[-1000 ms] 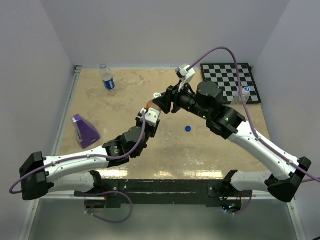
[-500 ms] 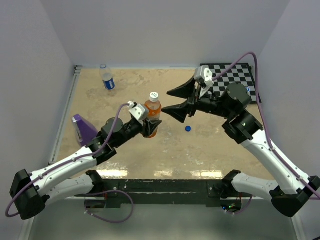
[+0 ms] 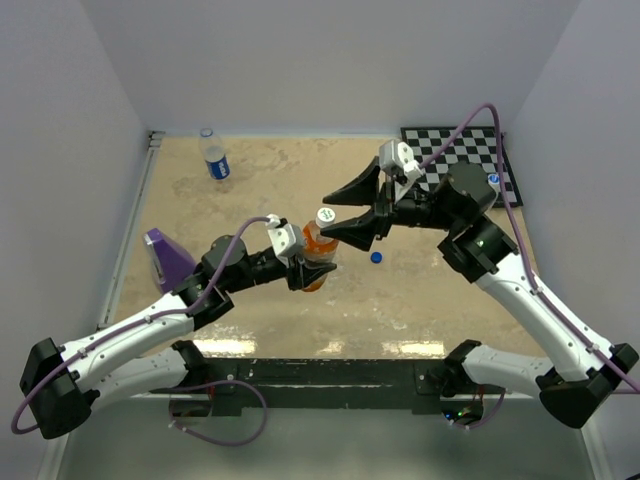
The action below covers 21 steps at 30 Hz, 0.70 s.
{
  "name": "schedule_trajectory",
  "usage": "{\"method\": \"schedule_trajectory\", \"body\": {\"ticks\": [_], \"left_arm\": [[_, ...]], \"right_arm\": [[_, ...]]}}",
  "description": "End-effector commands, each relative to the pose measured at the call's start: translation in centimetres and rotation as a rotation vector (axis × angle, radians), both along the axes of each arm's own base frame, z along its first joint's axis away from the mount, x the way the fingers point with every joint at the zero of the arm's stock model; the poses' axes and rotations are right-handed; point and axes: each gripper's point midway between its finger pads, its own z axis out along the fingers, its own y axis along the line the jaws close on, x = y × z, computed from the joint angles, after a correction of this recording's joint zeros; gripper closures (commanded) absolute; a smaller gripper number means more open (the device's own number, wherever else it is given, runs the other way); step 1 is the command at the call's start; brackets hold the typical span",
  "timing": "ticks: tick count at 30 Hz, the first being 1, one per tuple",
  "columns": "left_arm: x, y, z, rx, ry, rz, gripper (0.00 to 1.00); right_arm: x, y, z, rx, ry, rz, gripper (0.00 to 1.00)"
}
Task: Screw on the bottle caps
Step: Screw the bottle cap onto the plastic bottle.
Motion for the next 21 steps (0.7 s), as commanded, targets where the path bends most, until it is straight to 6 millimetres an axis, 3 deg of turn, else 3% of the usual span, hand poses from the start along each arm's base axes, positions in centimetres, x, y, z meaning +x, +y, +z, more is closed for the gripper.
{"method": "schedule_trajectory", "body": {"ticks": [1,10,13,15,19,21], "left_arm": [[-1.1,-0.3,2.7,-0.060,-0.098,-0.078,0.95],[-1.2,-0.7,3.1,-0.053,-0.112,-0.100,0.95],[-1.2,-0.7,3.2,-0.053,-0.117,-0.103,0.94],[-1.0,-0.6,3.3,-0.051,-0.121,-0.093,0.94],[0.4,-0.2,3.6,-0.045,-0.115,0.004,0.94],[1.0,0.0,4.2,-0.051,-0.119,0.097,0.95]], "right_arm": [[-1.3,0.0,2.2,0.037,-0.066,0.077,0.40],[-1.9,0.2,2.2,0.033,-0.061,0.129,0.63],[-2.0,0.2,2.2,0.032,-0.059,0.138,0.79],[-1.8,0.3,2.1,0.029,-0.048,0.128,0.97],[-0.3,0.6,1.7,0.009,-0.003,0.063,1.00],[1.5,0.6,1.0,-0.012,0.033,-0.031,1.00]]}}
